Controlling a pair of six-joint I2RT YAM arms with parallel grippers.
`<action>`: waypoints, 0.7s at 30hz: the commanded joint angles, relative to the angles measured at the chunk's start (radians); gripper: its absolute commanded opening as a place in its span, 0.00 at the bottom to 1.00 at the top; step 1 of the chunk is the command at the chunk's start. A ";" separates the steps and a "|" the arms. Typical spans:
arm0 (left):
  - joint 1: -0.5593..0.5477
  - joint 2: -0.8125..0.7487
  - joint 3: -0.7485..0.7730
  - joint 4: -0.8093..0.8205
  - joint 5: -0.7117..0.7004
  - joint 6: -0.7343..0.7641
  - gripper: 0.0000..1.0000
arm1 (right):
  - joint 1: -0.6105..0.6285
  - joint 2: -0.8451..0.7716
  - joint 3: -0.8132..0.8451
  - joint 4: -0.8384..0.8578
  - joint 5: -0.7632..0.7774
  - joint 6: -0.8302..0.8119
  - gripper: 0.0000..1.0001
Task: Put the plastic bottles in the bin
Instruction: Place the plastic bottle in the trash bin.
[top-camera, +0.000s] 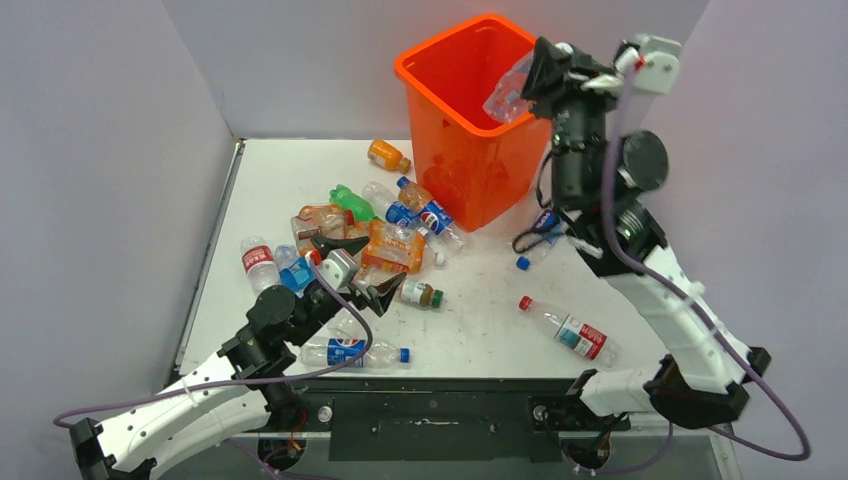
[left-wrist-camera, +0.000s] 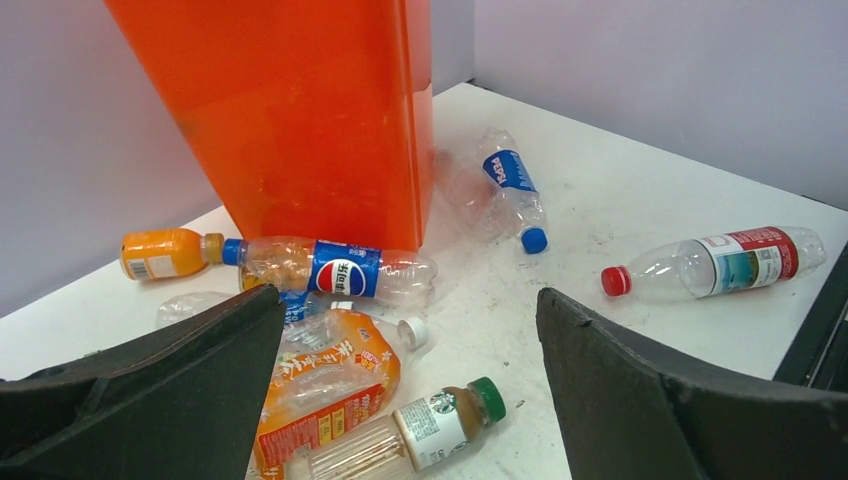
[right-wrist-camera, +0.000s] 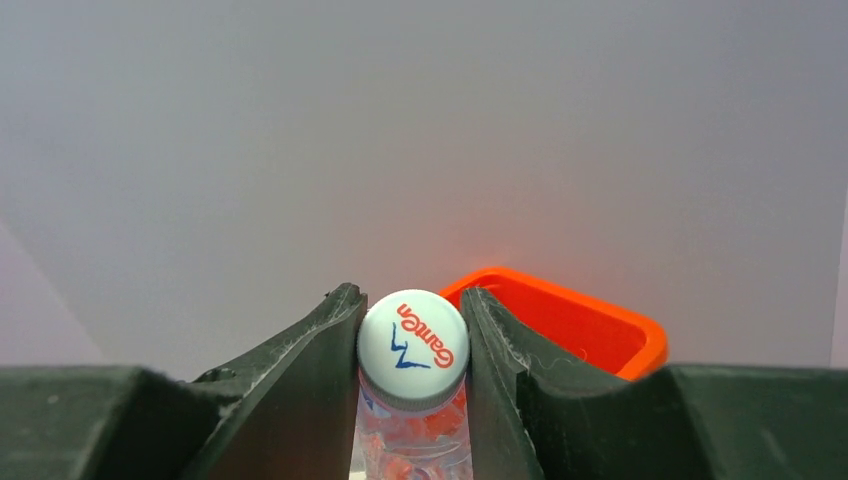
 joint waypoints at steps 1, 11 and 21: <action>-0.003 -0.004 -0.001 0.050 -0.041 0.032 0.96 | -0.232 0.189 0.149 -0.031 -0.072 0.153 0.05; -0.004 -0.023 -0.001 0.040 -0.074 0.055 0.96 | -0.573 0.534 0.395 0.005 -0.189 0.321 0.05; -0.005 -0.008 0.000 0.037 -0.071 0.056 0.96 | -0.645 0.595 0.332 -0.037 -0.323 0.405 0.73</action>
